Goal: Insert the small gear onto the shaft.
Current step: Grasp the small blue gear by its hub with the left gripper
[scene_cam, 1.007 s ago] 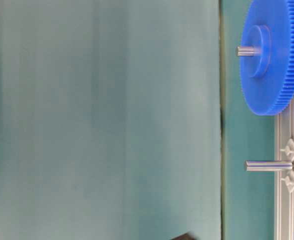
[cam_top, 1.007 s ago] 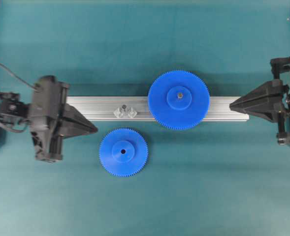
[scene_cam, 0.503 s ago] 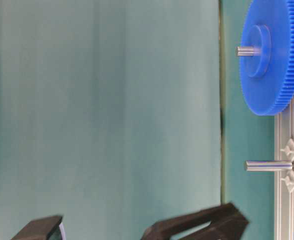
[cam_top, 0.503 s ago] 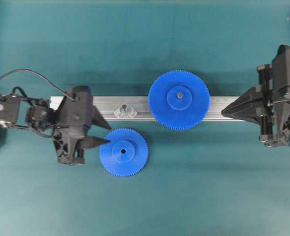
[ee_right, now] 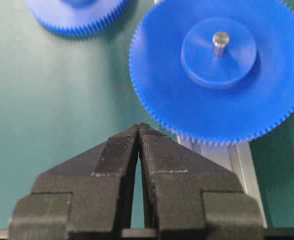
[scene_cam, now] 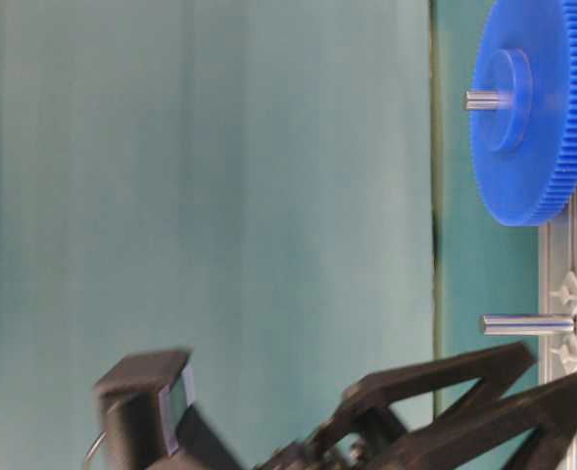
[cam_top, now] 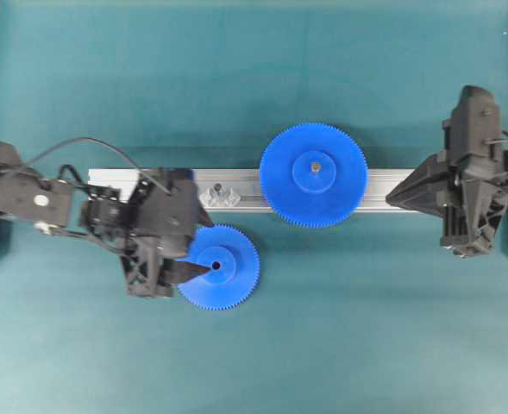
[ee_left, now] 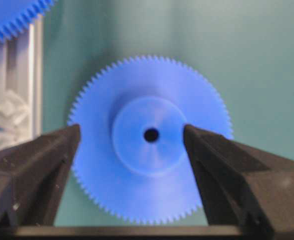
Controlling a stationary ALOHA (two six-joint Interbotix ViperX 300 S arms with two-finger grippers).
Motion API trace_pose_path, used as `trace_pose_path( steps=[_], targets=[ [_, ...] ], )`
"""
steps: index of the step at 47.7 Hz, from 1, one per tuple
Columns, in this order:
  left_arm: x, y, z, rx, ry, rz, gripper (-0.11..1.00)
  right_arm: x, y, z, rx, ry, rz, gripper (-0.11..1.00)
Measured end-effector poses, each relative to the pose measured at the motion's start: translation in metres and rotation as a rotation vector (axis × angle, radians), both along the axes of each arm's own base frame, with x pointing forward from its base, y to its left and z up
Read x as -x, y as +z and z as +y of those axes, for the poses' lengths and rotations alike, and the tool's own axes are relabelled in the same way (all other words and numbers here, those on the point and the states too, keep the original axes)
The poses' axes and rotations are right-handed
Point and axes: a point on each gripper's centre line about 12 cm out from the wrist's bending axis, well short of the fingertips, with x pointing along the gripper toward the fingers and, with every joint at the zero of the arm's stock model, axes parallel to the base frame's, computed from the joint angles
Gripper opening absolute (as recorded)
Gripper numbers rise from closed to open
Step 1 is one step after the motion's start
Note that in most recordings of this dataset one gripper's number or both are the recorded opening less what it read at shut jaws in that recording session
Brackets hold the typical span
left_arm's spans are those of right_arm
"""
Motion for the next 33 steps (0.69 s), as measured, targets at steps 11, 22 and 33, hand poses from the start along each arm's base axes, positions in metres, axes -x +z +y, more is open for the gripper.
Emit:
trace_pose_path(
  steps=[11,22,33],
  targets=[
    [-0.011,-0.015,-0.002,-0.008,0.001,0.102,0.89,-0.006,-0.008,0.0,-0.001,0.0,0.035,0.13],
    [-0.019,-0.025,-0.009,-0.016,-0.012,0.171,0.9,-0.012,-0.01,-0.001,-0.001,-0.005,0.025,0.12],
    [-0.024,-0.035,-0.015,-0.013,-0.018,0.198,0.9,-0.015,-0.015,-0.002,-0.001,-0.007,0.031,0.12]
  ],
)
